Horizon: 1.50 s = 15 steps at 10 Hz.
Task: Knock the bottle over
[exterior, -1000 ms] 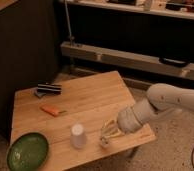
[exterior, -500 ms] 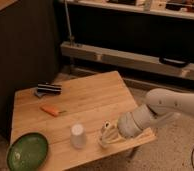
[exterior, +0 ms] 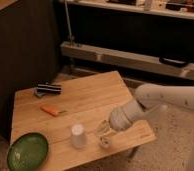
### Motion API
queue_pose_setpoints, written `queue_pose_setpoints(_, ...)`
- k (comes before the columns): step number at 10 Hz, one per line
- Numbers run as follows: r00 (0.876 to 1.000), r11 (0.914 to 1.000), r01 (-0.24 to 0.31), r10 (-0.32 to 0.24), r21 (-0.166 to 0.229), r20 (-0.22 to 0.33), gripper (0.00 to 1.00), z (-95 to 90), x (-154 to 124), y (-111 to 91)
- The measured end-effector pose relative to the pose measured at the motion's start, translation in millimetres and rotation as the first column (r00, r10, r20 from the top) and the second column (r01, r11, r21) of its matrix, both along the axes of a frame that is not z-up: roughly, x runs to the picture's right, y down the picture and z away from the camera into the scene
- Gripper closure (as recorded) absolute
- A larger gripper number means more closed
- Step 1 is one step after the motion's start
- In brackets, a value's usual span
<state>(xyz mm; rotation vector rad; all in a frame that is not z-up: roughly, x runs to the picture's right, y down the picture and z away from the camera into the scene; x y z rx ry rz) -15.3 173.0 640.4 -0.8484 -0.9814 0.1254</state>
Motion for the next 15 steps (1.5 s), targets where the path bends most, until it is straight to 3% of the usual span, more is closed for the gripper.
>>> queue_pose_setpoints(1, 1.0, 1.0, -0.009, 0.008, 0.004, 0.009, 1.0, 13.4, -17.6, -14.0)
queue_pose_setpoints(3, 0.999, 0.9979, -0.044, 0.044, 0.047, 0.006, 1.0, 30.9, -26.9, -49.8)
queue_pose_setpoints(4, 0.997, 0.9941, -0.071, 0.072, 0.081, -0.002, 1.0, 38.2, -21.4, -82.6)
queue_pose_setpoints(6, 0.994, 0.9876, -0.1, 0.103, 0.121, -0.021, 1.0, 38.0, -2.8, -129.6)
queue_pose_setpoints(8, 0.992, 0.9839, -0.113, 0.12, 0.139, -0.039, 1.0, 33.6, 22.9, -154.0)
queue_pose_setpoints(10, 0.99, 0.9829, -0.118, 0.127, 0.142, -0.055, 1.0, 26.6, 62.7, -149.7)
queue_pose_setpoints(11, 0.991, 0.9831, -0.114, 0.124, 0.143, -0.059, 1.0, 24.6, 80.5, -136.0)
queue_pose_setpoints(13, 0.992, 0.9844, -0.102, 0.112, 0.143, -0.06, 1.0, 14.7, 100.2, -103.7)
queue_pose_setpoints(15, 0.994, 0.9863, -0.077, 0.087, 0.146, -0.06, 1.0, -12.4, 122.2, -52.2)
